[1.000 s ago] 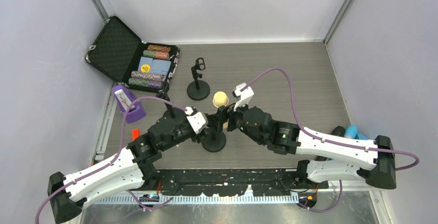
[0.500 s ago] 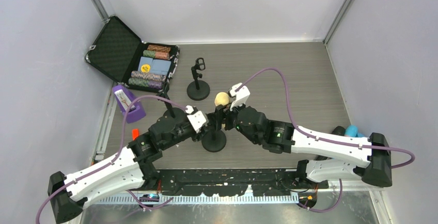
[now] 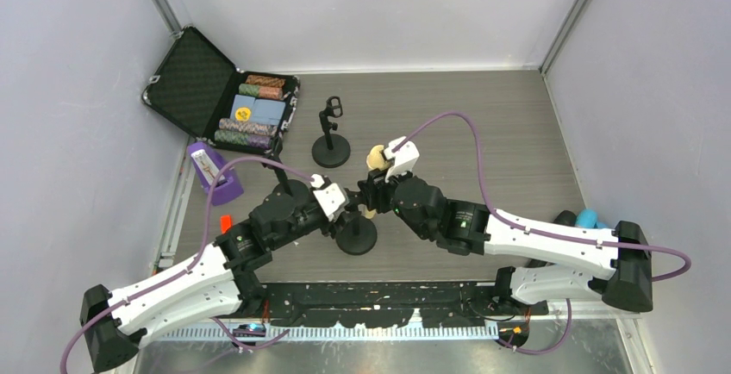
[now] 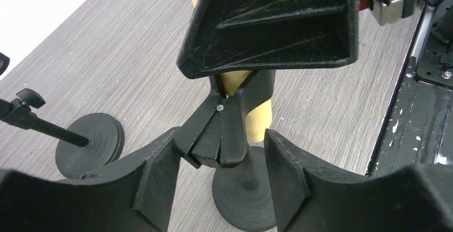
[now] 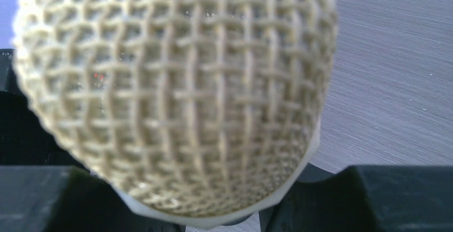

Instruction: Remove the microphone from the stand

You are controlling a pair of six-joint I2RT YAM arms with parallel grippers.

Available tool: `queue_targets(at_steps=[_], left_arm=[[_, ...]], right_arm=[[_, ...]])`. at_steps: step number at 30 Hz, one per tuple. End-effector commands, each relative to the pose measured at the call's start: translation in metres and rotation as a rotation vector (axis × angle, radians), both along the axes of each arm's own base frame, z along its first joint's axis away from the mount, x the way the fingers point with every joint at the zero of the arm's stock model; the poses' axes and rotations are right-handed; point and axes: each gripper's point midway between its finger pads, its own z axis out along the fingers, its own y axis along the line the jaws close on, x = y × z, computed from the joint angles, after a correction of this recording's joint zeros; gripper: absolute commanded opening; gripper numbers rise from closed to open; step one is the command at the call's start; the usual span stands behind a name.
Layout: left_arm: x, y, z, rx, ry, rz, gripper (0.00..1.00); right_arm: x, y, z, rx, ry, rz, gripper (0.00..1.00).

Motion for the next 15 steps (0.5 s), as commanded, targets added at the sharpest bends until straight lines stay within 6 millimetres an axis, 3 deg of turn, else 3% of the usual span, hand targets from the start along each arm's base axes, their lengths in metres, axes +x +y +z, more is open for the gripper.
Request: queue_targets(at_steps=[1, 4, 11, 15], left_arm=[[-0.0024, -0.0072, 0.0212, -0.067, -0.019, -0.025, 0.57], [-0.0022, -0.0062, 0.0211, -0.066, -0.017, -0.021, 0.54], [-0.0047, -0.0037, 0.0179, -0.052, -0.011, -0.025, 0.34], [-0.0048, -0.0022, 0.0141, -0.037, -0.006, -0.022, 0.18]], right_arm=[[-0.0021, 0.0087, 0.0346, 0.154, -0.018, 0.009, 0.42], [-0.0019, 0.0094, 0.0346, 0.152, -0.018, 0.01, 0.41], [-0.0017, 0.0093, 0.0343, 0.144, -0.02, 0.011, 0.41], [-0.0006, 0.0077, 0.0334, 0.139, -0.021, 0.001, 0.41]])
